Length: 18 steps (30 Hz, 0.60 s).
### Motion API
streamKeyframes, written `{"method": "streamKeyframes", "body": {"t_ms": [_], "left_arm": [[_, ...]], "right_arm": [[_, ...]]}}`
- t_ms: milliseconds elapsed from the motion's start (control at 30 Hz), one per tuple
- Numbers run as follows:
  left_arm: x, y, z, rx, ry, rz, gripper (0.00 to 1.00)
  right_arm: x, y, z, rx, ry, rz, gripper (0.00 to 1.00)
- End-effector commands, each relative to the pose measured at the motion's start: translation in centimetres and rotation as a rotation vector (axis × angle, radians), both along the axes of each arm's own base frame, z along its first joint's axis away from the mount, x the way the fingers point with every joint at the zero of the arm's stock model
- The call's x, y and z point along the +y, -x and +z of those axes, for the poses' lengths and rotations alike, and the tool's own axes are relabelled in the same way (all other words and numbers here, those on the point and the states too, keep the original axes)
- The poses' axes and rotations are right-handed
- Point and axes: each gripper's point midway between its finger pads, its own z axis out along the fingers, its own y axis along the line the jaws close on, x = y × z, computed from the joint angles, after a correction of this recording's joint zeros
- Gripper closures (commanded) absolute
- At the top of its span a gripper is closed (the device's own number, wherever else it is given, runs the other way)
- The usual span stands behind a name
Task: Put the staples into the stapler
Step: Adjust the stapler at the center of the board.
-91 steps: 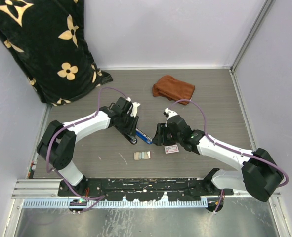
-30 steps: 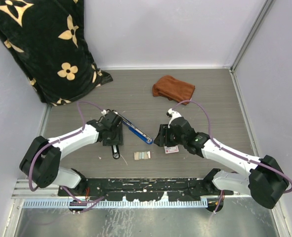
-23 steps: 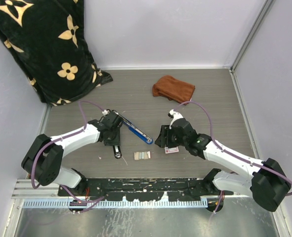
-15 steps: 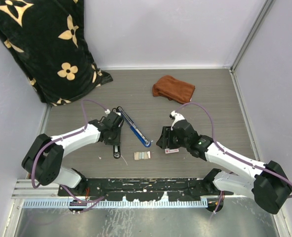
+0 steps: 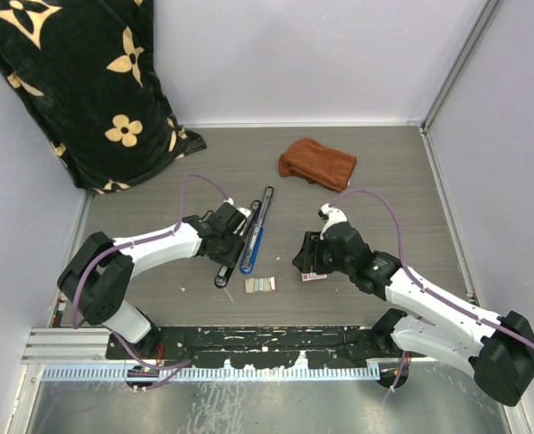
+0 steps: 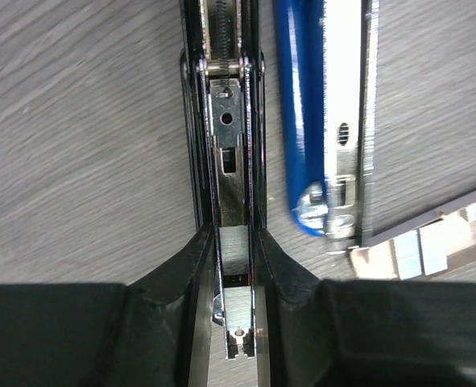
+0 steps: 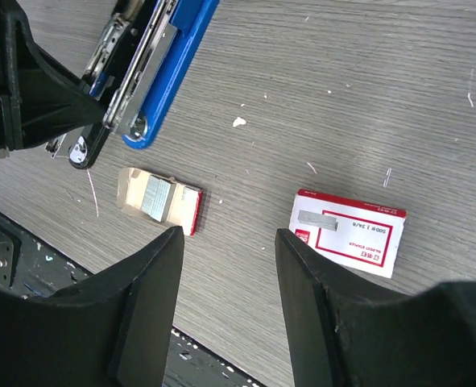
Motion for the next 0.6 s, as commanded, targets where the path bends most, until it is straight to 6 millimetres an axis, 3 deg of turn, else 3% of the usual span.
{"method": "streamKeyframes", "body": {"t_ms": [0,67,133,233,300,433,567], "left_arm": [[-3.7,-0.9,0.9,-0.063,0.067,-0.157,0.82],[-4.5,-0.9,1.1,-0.080,0.090,-0.195,0.77],[-4.9,-1.0,1.6,-0.105,0.109,-0.204,0.66],[-4.9,-1.3,2.4,-0.140,0.135,-0.182,0.38],[-4.7,-1.3,3.1,-0.164,0.153,-0.156,0.26],[-3.7,-1.0,4.7,-0.225,0.204,-0.102,0.14],[-2.2,-0.2,5.7,-0.242,0.276,-0.010,0.16]], "right_arm": [[-0.5,-0.5,1.3,-0.047,0.011,-0.017,0.45],[-0.4,-0.6,1.6,-0.049,0.014,-0.014,0.45],[-0.1,-0.7,2.1,-0.055,0.013,0.003,0.45],[0.8,-1.0,2.5,-0.051,0.022,0.047,0.45],[1.5,-1.4,2.9,-0.047,0.021,0.069,0.45],[3.2,-2.6,3.9,-0.052,0.002,0.092,0.45],[5.6,-4.3,4.8,-0.057,-0.028,0.118,0.45]]}}
